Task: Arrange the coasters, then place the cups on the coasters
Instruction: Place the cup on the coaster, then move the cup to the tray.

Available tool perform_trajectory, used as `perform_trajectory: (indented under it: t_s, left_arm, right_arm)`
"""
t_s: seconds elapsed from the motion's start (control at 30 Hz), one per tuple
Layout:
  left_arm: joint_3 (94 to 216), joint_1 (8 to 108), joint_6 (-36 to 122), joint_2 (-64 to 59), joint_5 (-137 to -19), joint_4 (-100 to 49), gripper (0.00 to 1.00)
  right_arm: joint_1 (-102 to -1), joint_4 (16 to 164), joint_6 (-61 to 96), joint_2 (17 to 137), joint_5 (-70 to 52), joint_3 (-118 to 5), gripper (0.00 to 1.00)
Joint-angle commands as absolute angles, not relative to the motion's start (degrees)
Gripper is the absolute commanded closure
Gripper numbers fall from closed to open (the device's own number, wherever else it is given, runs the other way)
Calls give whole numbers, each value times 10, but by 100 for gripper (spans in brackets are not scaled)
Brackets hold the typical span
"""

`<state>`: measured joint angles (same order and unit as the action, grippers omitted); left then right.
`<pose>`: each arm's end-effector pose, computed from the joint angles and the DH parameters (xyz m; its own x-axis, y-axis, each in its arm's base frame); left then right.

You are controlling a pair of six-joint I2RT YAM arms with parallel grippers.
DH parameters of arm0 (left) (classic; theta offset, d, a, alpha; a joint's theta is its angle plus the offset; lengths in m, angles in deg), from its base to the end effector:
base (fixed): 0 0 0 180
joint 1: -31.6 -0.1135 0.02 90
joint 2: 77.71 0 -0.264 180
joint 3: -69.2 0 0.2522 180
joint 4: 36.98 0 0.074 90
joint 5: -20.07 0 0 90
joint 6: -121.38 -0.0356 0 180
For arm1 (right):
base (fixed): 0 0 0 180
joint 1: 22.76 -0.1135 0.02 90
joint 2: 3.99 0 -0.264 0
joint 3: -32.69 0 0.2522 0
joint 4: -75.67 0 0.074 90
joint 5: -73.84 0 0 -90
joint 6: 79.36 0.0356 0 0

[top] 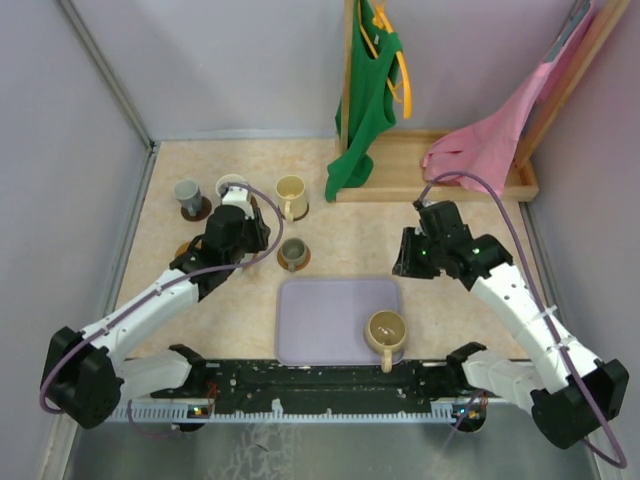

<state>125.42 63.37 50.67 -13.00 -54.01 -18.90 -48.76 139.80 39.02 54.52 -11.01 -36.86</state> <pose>0.2206 -0.1251 0.2666 -0.4573 -0.0905 -0.8847 0.1554 0.9714 -0.1797 0.1742 0.0885 0.2994 -0.8628 0.1059 -0.4943 -0.0852 0.9334 0.3486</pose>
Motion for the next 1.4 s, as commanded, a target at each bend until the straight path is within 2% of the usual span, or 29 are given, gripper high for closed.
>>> perform_trajectory:
  t_s: [0.0,0.4,0.7,1.37]
  left_arm:
    - [1241,651,525,-125,-529,-191,61]
    - [1232,660,508,-133,-533,-202,61]
    - [1232,661,504,-141,-537,-201,61]
    - [1232,661,491,-141,-538,-194,61]
  right_arm:
    - [-533,1447,416,512,-107,-376,72]
    - [-667,1543,549,421,-144,-345,73]
    - [-825,1555,643,443,-189,-329,74]
    - [-840,1534,646,445,-126,-252,69]
